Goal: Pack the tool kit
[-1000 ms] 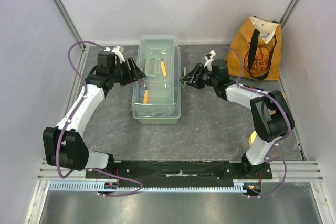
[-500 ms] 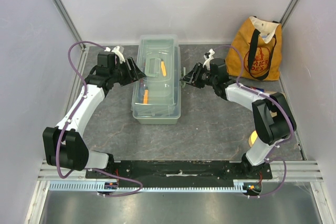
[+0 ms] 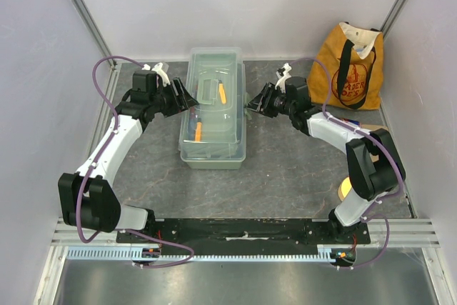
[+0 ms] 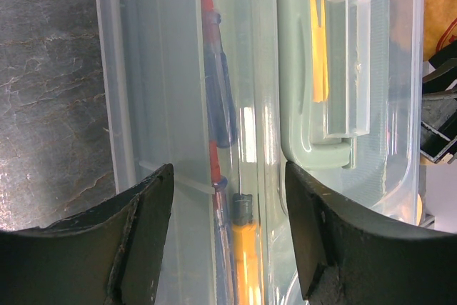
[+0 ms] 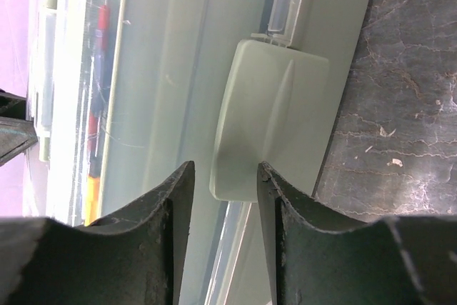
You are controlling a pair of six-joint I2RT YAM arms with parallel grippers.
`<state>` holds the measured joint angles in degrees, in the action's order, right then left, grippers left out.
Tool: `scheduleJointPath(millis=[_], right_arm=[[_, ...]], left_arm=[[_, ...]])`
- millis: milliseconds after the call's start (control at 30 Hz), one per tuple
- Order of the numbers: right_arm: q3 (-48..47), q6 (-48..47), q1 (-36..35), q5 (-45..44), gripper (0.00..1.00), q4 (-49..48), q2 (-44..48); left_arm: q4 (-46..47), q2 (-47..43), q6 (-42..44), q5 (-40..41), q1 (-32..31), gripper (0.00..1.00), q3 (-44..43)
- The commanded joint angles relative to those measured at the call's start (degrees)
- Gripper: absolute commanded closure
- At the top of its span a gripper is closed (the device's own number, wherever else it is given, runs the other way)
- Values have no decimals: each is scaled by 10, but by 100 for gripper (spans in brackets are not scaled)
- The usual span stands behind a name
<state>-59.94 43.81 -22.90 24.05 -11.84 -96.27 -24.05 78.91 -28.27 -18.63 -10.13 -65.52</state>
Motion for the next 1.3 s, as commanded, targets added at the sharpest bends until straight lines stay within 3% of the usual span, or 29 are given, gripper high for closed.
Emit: scheduleJointPath(millis=[0,500,933,1267], right_arm=[[-39,8,-52,75,53,-39,3],[-26,16,-55,54,77,-27,-39],[-18,22,-53,-25,89,10,-26],[-66,-6,-49,-70,89,69,3]], left_arm=[[-50,34,19,2,-15,32,24],[-50,35,20,3,-15,32,28],[-53,27,27,4,-15,32,29],[-57,26,30,7,-15,32,30]])
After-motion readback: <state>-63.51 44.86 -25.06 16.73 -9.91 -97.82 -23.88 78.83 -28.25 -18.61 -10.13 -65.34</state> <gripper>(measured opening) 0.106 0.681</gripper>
